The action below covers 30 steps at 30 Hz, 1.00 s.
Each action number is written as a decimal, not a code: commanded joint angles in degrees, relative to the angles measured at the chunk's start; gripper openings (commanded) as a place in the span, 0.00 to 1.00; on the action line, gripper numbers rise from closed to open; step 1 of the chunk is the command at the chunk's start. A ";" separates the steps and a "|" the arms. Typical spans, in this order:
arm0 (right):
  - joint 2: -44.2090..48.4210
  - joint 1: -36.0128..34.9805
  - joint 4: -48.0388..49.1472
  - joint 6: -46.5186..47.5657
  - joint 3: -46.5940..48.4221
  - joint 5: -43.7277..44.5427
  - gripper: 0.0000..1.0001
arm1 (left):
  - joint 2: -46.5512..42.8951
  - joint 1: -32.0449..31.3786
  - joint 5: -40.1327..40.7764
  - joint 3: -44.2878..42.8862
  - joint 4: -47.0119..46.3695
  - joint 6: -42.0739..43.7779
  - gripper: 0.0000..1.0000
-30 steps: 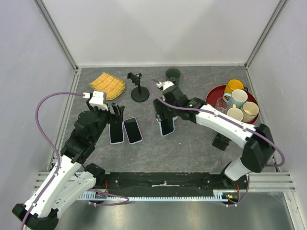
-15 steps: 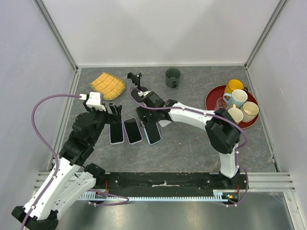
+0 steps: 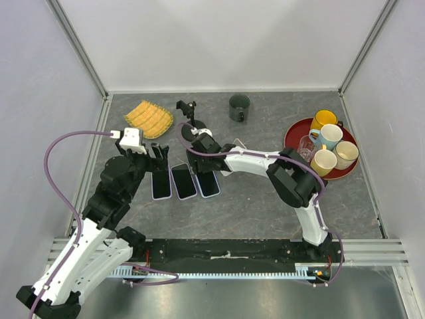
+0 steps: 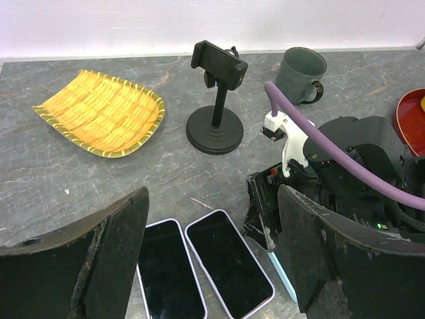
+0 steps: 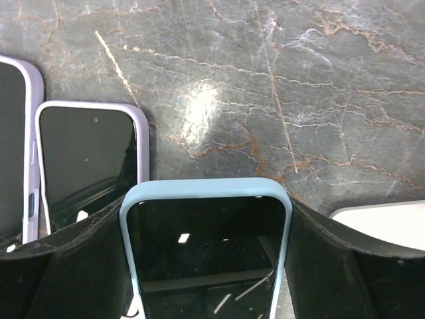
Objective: Remove the phone from the phone stand
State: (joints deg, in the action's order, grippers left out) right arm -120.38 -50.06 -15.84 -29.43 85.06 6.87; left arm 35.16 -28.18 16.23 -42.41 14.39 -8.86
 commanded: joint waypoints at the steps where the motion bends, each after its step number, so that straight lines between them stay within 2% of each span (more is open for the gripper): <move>1: 0.14 -0.47 6.69 -4.58 -1.91 6.39 0.46 | 0.09 0.24 0.56 0.14 -2.35 -0.28 0.84; 9: 0.06 -1.18 8.63 -2.57 -4.64 12.81 0.61 | 0.26 0.24 0.65 0.14 -2.26 -0.19 0.84; 17: -2.05 -4.34 8.54 1.83 -5.16 20.63 0.66 | 0.44 0.24 0.73 0.14 -2.26 -0.10 0.84; 30: 0.22 -4.96 10.74 2.45 -5.78 19.40 0.97 | -0.18 0.32 2.75 0.23 -2.26 0.25 0.84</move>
State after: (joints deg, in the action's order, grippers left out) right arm -121.45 -54.92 -5.58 -27.62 80.44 26.35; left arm 35.51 -28.18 16.67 -42.35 14.39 -8.84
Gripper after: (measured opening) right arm 0.932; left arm 0.848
